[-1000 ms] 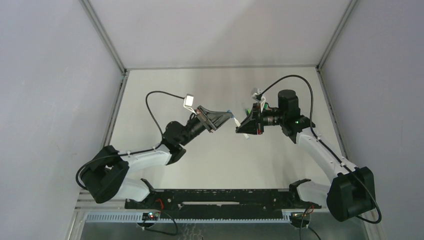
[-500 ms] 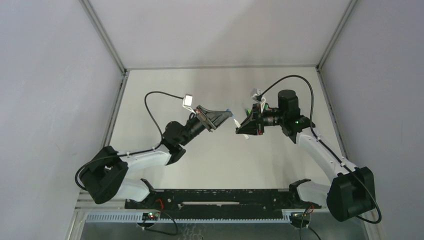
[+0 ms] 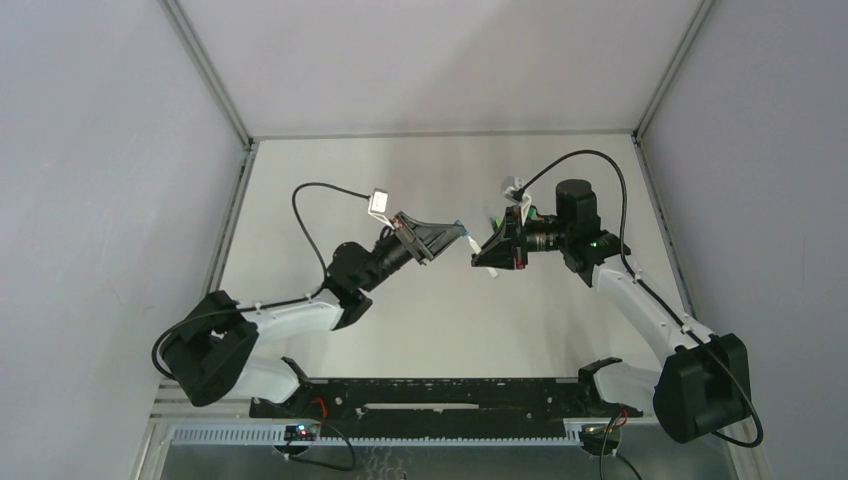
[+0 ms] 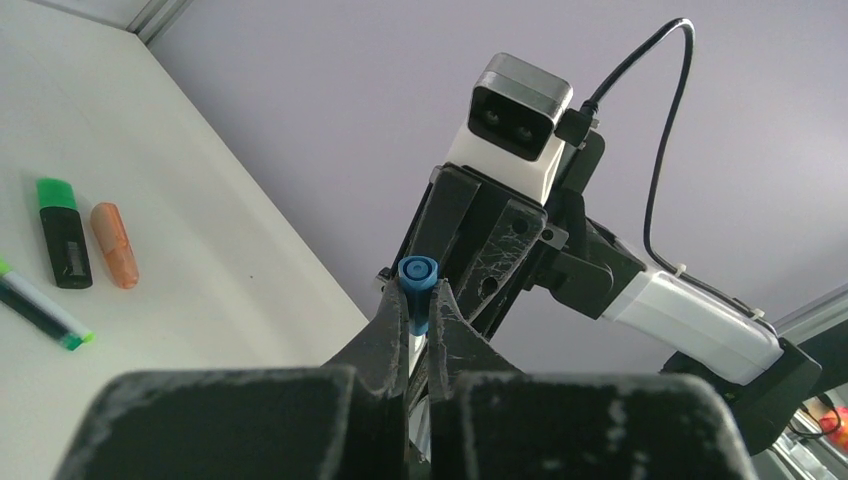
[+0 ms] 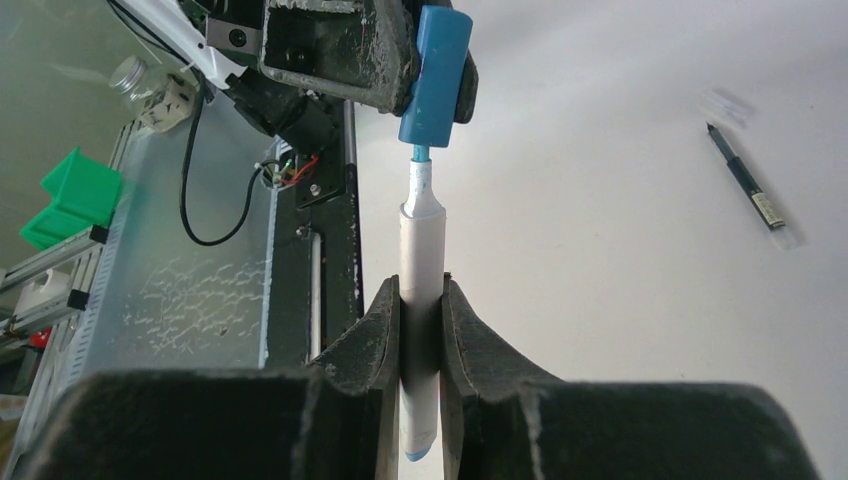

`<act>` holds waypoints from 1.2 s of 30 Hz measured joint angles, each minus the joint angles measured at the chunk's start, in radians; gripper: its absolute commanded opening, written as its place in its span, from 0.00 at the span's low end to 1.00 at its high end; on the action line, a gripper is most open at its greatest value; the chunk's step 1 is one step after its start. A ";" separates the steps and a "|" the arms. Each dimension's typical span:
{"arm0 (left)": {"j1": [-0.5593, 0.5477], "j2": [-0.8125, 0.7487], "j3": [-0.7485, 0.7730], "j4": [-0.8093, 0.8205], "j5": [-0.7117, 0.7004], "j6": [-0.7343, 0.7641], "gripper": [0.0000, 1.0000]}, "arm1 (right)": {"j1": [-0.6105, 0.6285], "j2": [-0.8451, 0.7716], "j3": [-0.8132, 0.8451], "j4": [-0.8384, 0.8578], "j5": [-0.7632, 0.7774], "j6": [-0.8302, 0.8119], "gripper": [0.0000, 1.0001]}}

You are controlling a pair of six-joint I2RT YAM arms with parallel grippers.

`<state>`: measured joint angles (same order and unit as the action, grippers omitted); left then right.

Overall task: Insert the pens into the pen caps
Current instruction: Insert the pen cap onto the pen.

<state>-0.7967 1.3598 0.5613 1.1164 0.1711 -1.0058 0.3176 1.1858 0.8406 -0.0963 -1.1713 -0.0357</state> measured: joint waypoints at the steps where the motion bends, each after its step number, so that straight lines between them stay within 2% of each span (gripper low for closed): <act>1: 0.000 0.002 0.000 -0.001 0.001 0.000 0.00 | 0.000 0.000 0.000 0.000 0.002 0.000 0.00; 13: -0.019 0.015 0.028 -0.054 0.011 0.018 0.00 | -0.001 0.000 0.000 0.003 0.014 0.009 0.00; 22: -0.050 -0.015 0.065 -0.182 -0.043 0.149 0.00 | -0.008 0.000 0.000 -0.006 0.038 0.018 0.00; 31: -0.069 -0.016 0.068 -0.185 -0.027 0.230 0.00 | -0.022 0.000 0.000 -0.016 -0.002 0.044 0.00; 36: -0.069 -0.005 0.068 -0.167 -0.016 0.225 0.00 | -0.023 0.000 0.000 -0.021 -0.009 0.044 0.00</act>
<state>-0.8658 1.3544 0.6292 0.9497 0.1555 -0.7803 0.2943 1.1858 0.8406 -0.1169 -1.1805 0.0086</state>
